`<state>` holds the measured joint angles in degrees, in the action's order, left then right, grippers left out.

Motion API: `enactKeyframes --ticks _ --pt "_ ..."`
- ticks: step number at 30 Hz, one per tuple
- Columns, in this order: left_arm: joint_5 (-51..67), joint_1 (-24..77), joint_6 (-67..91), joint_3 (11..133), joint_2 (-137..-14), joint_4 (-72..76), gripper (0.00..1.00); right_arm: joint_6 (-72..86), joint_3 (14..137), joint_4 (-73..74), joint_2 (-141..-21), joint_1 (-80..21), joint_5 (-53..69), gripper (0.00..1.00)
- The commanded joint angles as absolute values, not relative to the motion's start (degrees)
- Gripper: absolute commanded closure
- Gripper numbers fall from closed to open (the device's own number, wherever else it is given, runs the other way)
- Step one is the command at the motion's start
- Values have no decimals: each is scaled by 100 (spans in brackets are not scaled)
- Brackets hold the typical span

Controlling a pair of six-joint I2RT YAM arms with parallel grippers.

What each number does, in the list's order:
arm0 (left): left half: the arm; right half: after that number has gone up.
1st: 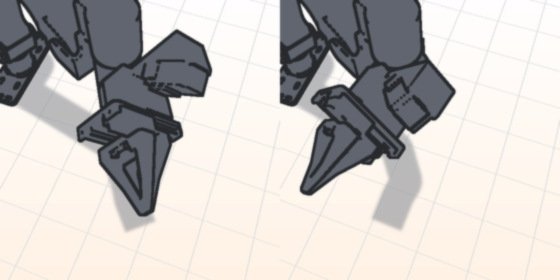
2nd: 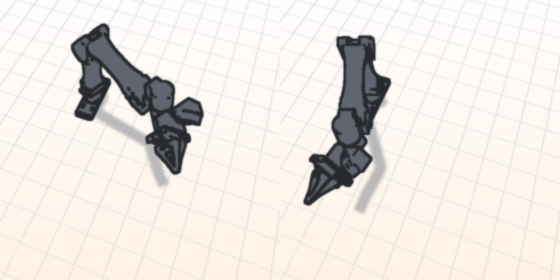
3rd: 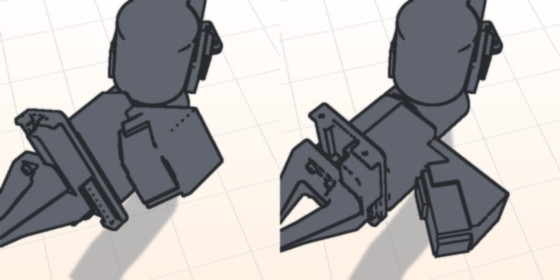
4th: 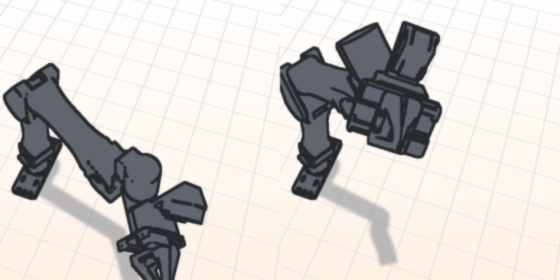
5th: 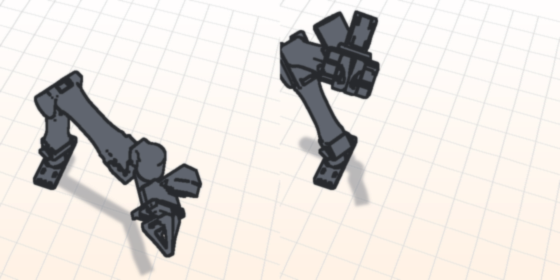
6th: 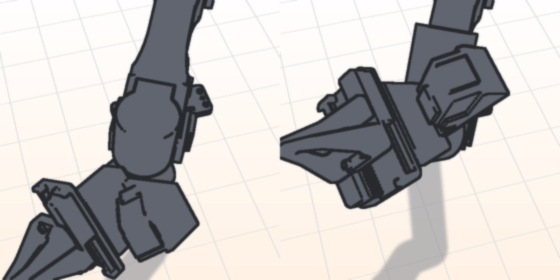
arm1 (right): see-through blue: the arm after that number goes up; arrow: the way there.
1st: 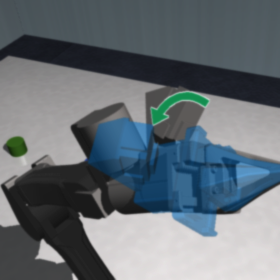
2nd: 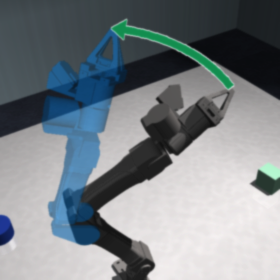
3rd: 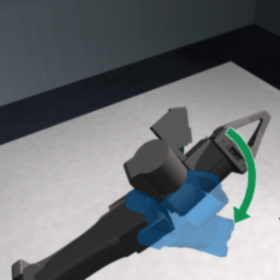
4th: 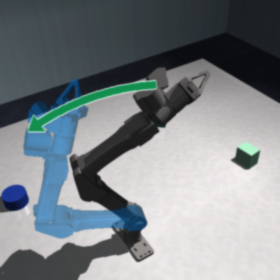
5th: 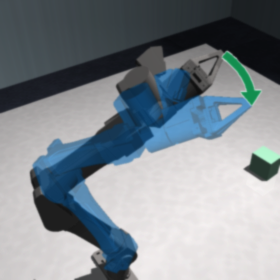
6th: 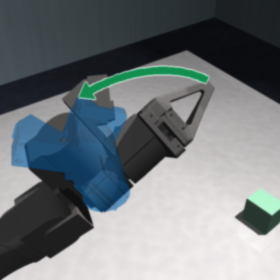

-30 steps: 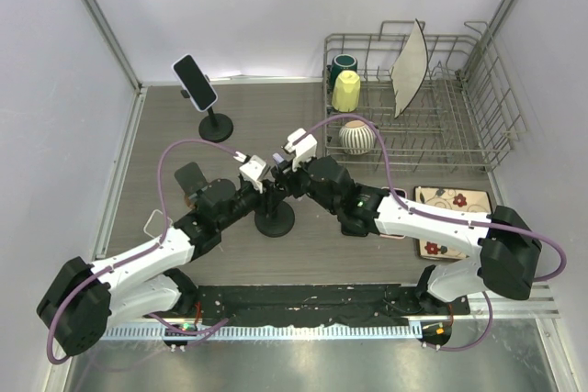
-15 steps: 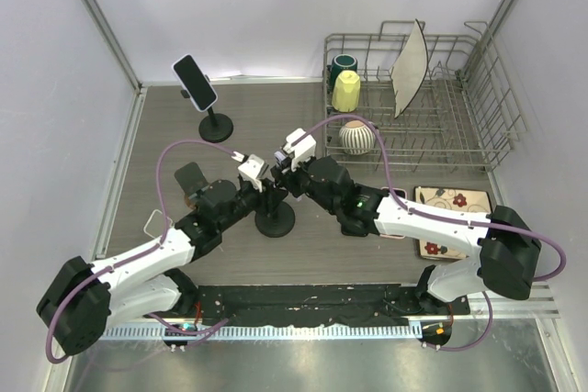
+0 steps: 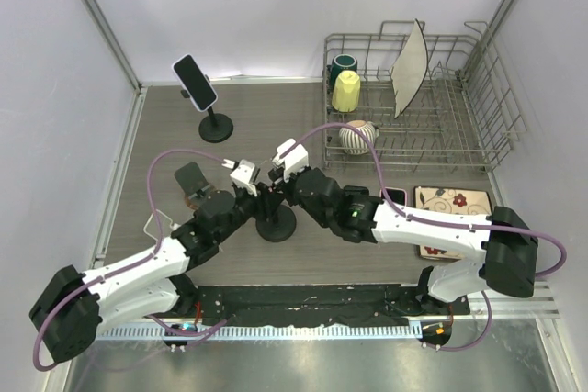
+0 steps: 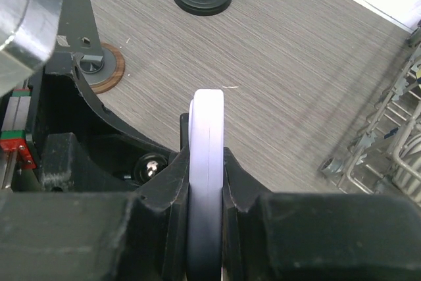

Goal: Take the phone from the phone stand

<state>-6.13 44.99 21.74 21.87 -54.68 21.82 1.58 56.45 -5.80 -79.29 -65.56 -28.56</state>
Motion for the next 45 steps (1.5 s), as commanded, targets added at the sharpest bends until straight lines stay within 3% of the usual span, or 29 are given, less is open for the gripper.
enactKeyframes --ticks 1,13,45 --pt "-2680 4201 2821 2092 -5142 2373 100 703 5643 535 -7822 -6899 -3304 99" --pt "-2583 4201 2865 2022 -5063 2347 100 993 5774 720 -7735 -6899 -4174 99" --pt "-2681 3744 3551 1617 -4439 2347 100 1907 5836 1696 -7699 -6539 -4430 99"
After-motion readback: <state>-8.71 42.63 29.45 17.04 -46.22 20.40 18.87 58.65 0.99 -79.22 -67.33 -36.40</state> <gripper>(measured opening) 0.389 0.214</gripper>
